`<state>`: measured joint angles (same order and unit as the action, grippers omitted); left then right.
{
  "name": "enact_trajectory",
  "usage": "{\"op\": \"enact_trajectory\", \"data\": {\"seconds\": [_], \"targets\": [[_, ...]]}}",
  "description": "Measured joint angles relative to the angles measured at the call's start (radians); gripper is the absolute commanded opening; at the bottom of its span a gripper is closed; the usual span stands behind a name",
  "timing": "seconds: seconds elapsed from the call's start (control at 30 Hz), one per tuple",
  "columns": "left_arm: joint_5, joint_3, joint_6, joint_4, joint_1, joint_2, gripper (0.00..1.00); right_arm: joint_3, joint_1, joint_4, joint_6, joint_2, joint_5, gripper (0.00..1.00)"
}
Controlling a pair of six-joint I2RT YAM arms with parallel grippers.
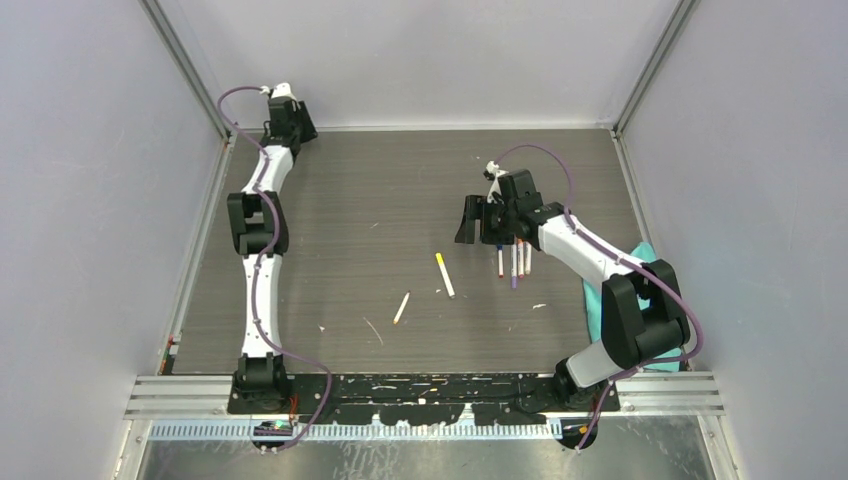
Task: Insert the pens into the pen caps
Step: Move the pen cap to the center of the board.
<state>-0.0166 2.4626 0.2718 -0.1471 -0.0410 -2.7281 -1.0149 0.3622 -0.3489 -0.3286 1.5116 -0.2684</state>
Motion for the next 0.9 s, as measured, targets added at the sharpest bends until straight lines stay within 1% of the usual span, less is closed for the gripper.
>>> {"op": "enact_trajectory", "data": {"seconds": [0.13, 0.3, 0.6, 0.9], "targets": [[-0.010, 0.031, -0.004, 0.002, 0.000, -0.028, 0.44, 0.021, 0.000, 0.010, -0.017, 0.000, -0.029, 0.75], [-0.013, 0.111, -0.008, 0.014, 0.000, -0.081, 0.43, 0.037, 0.000, 0.032, -0.038, 0.000, -0.063, 0.75], [-0.013, 0.146, -0.008, 0.060, 0.000, -0.126, 0.41, 0.050, 0.000, 0.052, -0.056, 0.002, -0.098, 0.75], [-0.013, 0.144, -0.011, 0.072, -0.001, -0.147, 0.39, 0.050, 0.000, 0.065, -0.071, 0.008, -0.116, 0.75]]}}
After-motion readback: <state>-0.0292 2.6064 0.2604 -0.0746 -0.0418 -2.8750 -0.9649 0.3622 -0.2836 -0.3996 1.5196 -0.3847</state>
